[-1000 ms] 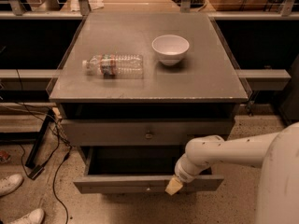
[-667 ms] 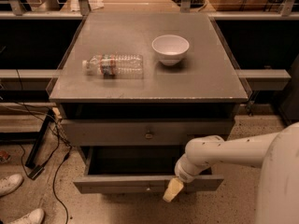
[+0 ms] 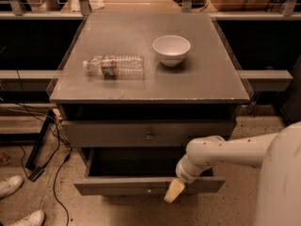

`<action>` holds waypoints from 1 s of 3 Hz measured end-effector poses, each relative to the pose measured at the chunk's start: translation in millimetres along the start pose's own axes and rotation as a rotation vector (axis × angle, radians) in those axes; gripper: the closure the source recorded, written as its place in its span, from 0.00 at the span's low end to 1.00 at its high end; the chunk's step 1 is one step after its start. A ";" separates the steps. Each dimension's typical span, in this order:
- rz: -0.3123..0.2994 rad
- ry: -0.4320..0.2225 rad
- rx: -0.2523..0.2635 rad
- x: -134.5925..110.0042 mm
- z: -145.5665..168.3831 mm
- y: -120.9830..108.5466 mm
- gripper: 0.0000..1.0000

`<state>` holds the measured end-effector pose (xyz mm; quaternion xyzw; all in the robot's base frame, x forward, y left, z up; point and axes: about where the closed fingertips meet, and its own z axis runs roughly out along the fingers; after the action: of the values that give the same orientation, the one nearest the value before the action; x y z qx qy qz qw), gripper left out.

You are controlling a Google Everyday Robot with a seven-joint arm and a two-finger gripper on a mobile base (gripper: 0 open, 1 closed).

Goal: Open middle drawer

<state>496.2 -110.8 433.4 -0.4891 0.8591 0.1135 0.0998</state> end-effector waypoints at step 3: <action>0.187 0.083 -0.012 60.0 -2.6 28.4 0.00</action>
Offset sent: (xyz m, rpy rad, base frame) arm -0.1050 -0.0649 -0.0124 -0.1047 0.1695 -0.3177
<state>441.4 -146.6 421.7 -0.4115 0.9037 0.1071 0.0501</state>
